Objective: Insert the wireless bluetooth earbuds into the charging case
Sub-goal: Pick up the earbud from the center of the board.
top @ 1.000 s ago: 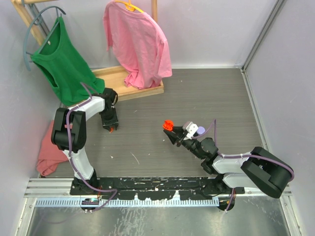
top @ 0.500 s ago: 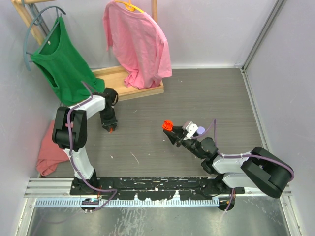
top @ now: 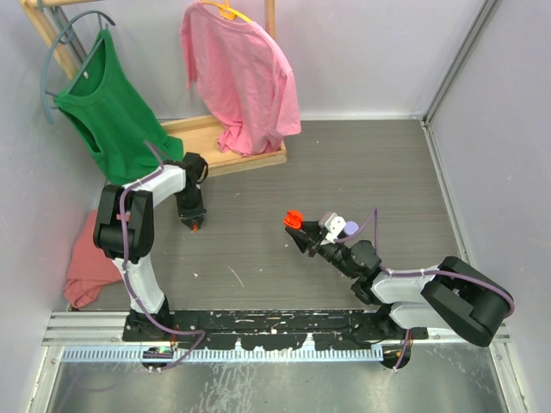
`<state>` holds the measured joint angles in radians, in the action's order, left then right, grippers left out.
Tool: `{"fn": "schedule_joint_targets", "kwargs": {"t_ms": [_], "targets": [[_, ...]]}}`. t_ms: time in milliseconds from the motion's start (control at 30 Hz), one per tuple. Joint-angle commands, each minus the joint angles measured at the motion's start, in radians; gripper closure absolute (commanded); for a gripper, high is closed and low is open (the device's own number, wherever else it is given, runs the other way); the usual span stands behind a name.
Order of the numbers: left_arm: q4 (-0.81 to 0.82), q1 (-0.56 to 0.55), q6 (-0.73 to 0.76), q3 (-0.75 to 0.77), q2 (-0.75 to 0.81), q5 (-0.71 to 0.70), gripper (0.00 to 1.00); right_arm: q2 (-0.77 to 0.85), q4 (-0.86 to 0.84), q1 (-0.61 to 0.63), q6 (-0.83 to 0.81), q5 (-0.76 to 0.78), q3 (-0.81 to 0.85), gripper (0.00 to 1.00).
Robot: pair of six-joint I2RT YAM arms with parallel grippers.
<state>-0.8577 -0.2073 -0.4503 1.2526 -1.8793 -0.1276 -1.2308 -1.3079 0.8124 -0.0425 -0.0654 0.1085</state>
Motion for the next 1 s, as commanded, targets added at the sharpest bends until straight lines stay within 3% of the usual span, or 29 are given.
{"fn": "schedule_joint_targets", "kwargs": {"t_ms": [0,400,967], "targets": [[0.071,-0.001,0.003,-0.013,0.011,0.011,0.8,0.007,-0.046,0.001,0.006,-0.01,0.034,0.99],[0.227,-0.042,-0.046,-0.17,0.222,0.128,0.9,0.012,-0.023,0.003,0.011,-0.042,0.047,0.99],[0.488,-0.126,-0.129,-0.393,0.678,0.352,0.9,-0.017,-0.027,0.02,0.011,-0.004,0.09,0.99]]}}
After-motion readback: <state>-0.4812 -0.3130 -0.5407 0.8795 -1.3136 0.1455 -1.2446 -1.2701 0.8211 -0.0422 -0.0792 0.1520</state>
